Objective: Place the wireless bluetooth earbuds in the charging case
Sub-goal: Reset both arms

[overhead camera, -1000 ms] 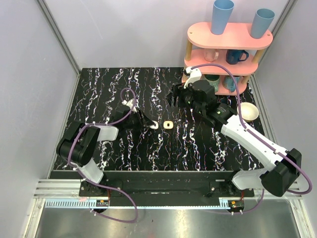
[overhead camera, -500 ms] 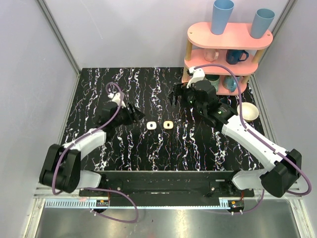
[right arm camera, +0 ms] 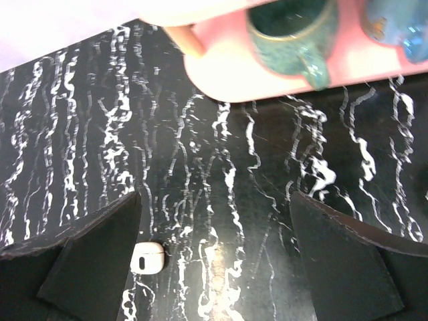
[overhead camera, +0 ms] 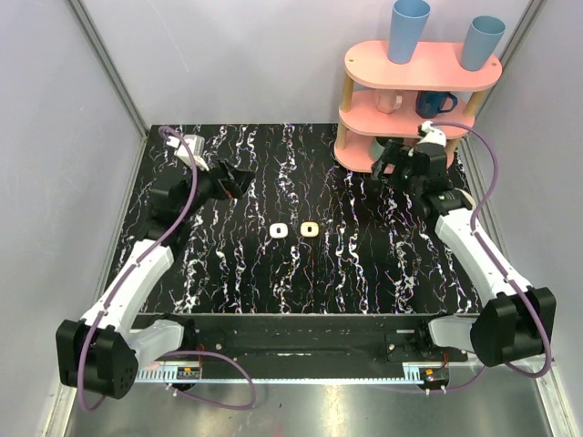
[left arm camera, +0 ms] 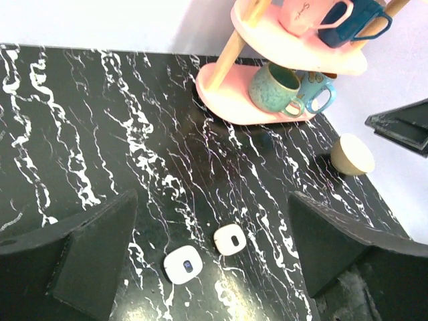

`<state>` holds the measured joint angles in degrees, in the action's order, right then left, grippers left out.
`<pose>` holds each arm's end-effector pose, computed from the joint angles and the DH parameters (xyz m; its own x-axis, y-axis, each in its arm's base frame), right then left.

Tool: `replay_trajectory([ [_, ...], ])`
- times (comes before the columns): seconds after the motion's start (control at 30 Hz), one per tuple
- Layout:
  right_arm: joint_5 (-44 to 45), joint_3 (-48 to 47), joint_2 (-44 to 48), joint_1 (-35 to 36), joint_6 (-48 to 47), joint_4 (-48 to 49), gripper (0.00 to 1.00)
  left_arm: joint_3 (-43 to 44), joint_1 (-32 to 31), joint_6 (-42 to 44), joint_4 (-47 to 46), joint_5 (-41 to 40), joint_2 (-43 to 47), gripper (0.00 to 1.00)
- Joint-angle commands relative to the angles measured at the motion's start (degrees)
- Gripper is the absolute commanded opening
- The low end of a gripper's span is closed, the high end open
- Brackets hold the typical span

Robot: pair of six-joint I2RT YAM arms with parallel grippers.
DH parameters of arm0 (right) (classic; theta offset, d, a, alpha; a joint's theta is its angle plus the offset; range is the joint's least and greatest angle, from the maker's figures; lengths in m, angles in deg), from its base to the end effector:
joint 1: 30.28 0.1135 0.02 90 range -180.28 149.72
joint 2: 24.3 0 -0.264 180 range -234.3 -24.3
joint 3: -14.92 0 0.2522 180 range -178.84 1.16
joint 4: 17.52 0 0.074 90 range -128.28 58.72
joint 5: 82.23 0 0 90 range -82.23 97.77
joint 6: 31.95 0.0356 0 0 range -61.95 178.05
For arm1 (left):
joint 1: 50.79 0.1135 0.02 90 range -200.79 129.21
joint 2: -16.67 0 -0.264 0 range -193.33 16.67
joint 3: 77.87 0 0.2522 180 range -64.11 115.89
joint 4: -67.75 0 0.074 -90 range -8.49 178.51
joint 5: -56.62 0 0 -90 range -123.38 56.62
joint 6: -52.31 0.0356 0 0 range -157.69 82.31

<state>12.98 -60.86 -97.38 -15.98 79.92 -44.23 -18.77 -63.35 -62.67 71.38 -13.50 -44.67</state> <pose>0.2867 0.0697 0.3334 -0.4276 0.2738 -0.8615 -0.0068 0.9520 0.3060 0.2436 -0.0667 0.3243 -0.3163 -0.3364 -0.8870 0.4425 0.7747 -0.4516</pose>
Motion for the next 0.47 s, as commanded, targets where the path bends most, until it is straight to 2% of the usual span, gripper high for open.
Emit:
replay_trajectory([
  [0.0, -1.1, 4.6, 3.8, -4.1, 3.9, 0.8, 1.0, 5.9, 0.3, 7.7, 7.3, -0.6, 2.4, 0.99],
  [0.03, -0.7, 5.3, 4.5, -5.5, 3.9, 0.8, 1.0, 5.6, 0.3, 8.1, 7.1, -0.2, 3.1, 0.99],
  [0.13, 1.4, 6.8, 4.7, -7.5, 3.3, -0.2, 1.0, 4.2, 0.3, 6.5, 6.7, -7.3, 4.8, 0.99],
  [0.23, 7.1, 8.8, 6.2, -7.5, 2.7, 0.0, 1.0, 3.4, 0.3, 7.0, 7.3, -12.0, 5.4, 0.99],
  [0.33, 16.1, 11.9, 7.9, -7.5, -0.1, 2.9, 1.0, 2.2, -0.8, 8.3, 7.2, -16.4, 6.1, 0.99],
  [0.4, 21.0, 13.8, 7.5, -7.5, -0.9, 3.6, 1.0, 2.1, -1.5, 6.7, 7.4, -23.1, 6.6, 0.99],
  [0.43, 26.8, 14.6, 6.9, -7.5, -1.3, 3.9, 1.0, 2.1, -1.9, 6.3, 7.7, -25.6, 6.8, 0.99],
])
